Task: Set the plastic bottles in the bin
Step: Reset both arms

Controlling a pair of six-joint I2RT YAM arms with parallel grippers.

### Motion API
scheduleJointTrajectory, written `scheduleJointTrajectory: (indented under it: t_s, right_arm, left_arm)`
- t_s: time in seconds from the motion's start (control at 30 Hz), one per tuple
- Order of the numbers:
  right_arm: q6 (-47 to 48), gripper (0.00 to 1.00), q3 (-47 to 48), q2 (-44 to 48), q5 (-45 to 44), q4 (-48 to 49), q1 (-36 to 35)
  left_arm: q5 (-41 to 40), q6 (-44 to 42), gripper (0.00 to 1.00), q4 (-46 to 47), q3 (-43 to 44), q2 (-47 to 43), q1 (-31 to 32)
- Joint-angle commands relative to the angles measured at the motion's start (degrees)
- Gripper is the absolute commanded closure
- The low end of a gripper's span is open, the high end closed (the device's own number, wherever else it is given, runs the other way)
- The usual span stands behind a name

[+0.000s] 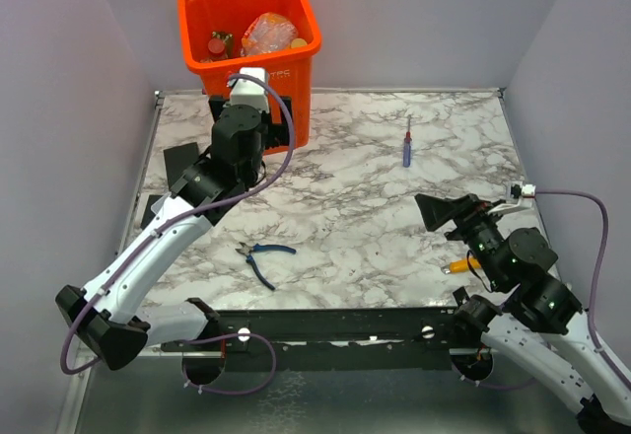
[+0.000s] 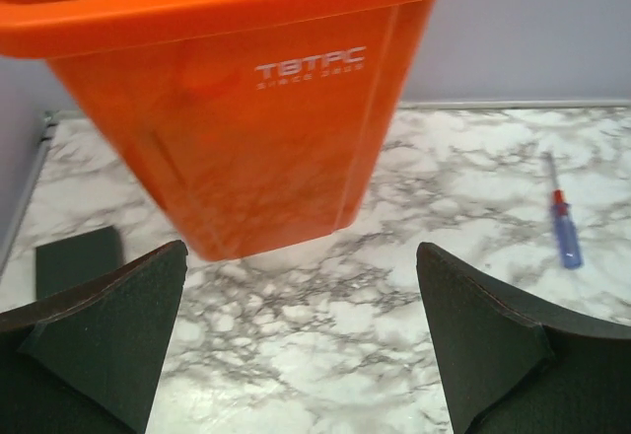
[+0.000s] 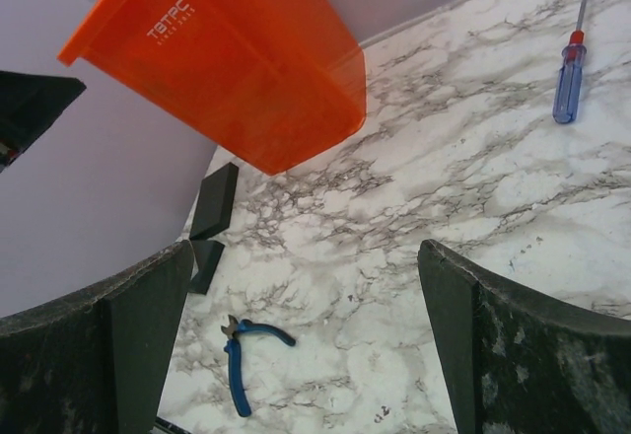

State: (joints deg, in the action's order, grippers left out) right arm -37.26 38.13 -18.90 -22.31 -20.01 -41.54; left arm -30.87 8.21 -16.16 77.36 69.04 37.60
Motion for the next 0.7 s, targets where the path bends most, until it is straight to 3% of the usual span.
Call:
scheduleJointTrajectory:
  t_s: [0.0,0.17,0.4,0.53,0.67]
  right_arm:
    - [-4.49,0.0,-1.1,-2.44,-2.78,1.8,-0.17]
    - [-6.34,0.0,-1.95,-3.89,-0.6,1.8,-0.17]
    - [-7.02,0.0,-2.79,-1.21,-0.42,-0.12,-0.14]
    - [-7.51,0.0,-3.7,0.93,-0.56,-1.69,-0.14]
    - [-7.83,0.0,-4.32,2.8,-0.89,-2.71,-0.18]
  left_arm:
    - [-8.81,4.37,0.01,-3.08,-0.92,-4.44,-4.72]
    - [-0.44,14.47,0.01,-0.25,-1.98,-4.7,-15.63]
    - [5.12,27.09,0.01,5.06,-7.55,-6.53,-27.63]
    - [9.48,27.79,0.01,9.05,-8.07,-4.24,-30.23]
    - [19.5,28.83,0.01,14.76,-7.56,-1.29,-31.84]
